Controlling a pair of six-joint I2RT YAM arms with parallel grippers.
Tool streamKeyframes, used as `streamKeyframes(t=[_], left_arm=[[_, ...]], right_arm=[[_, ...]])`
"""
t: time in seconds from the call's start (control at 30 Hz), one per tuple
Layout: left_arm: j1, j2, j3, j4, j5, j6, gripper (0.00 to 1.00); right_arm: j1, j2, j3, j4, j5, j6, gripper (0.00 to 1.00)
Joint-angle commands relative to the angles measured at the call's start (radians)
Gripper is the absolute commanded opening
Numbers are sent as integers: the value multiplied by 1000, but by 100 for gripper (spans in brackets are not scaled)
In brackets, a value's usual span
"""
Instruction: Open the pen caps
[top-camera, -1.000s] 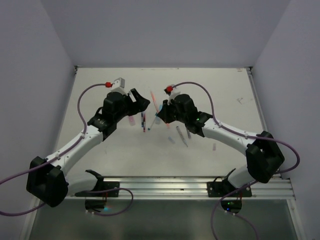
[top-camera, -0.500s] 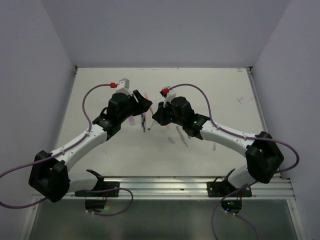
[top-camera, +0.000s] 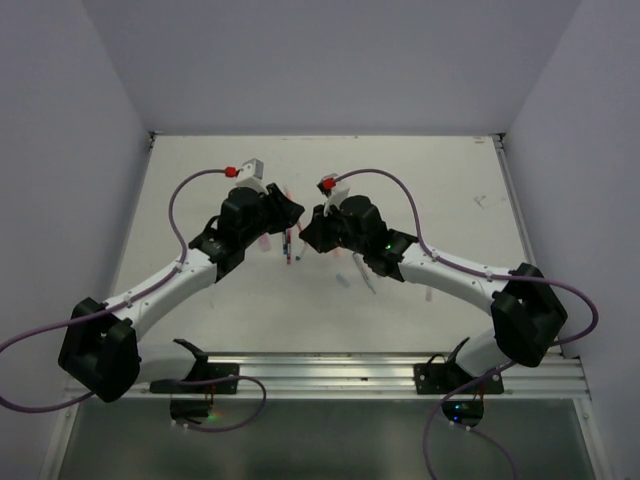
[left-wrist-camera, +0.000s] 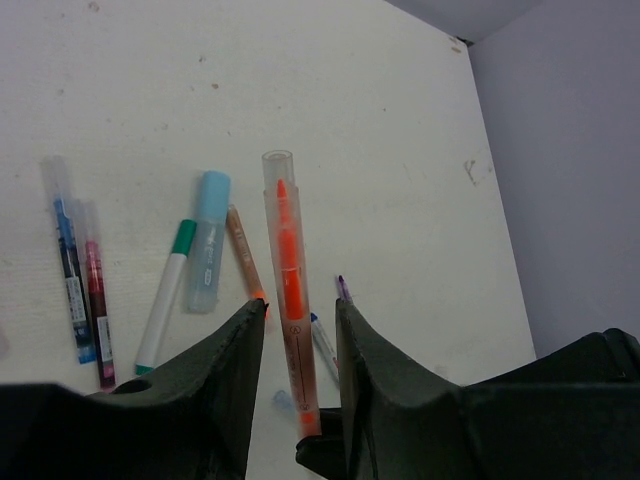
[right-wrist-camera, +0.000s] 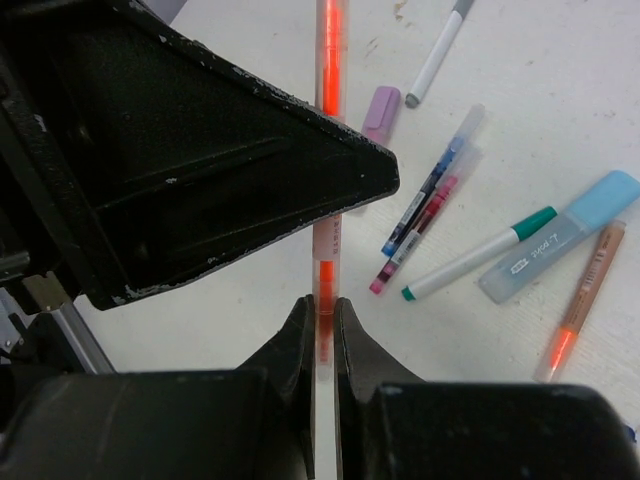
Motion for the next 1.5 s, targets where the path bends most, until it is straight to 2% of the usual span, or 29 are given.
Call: streamKeyframes(t=[0.0, 0.07, 0.2, 0.23, 0.33, 0.4, 0.5, 0.73, 1.17, 1.3, 1.4, 1.47], left_arm=[[-3, 0, -3, 60, -25, 13, 37], [-4, -5, -2, 60, -23, 18, 34], [-6, -14, 0, 67, -5, 29, 14], [-6, -20, -1, 70, -2, 33, 12], [-6, -34, -18, 92, 6, 44, 4], [-6, -41, -37, 118, 22, 49, 1], [-7, -49, -57, 155, 61, 56, 0], [-12, -81, -90, 168, 93, 61, 0], [-23, -97, -109, 193, 110, 56, 0], [-24, -100, -113, 196, 105, 56, 0], [-24, -98, -112, 199, 107, 55, 0], [-24, -101, -109, 199, 105, 53, 0]], right_arm=[[8, -21, -9, 58, -16, 13, 0], [10, -21, -12, 69, -22, 17, 0], [10, -26, -31, 87, -36, 27, 0], [10, -28, -34, 93, -39, 38, 0], [10, -29, -51, 115, -39, 58, 13], [10, -32, -66, 136, -42, 72, 25], [10, -34, -66, 147, -40, 82, 32], [10, -41, -52, 156, -30, 86, 34], [10, -6, -8, 176, -37, 75, 32], [10, -5, 0, 175, -39, 72, 27], [10, -1, 0, 170, -36, 67, 20], [10, 0, -3, 164, -33, 63, 10]])
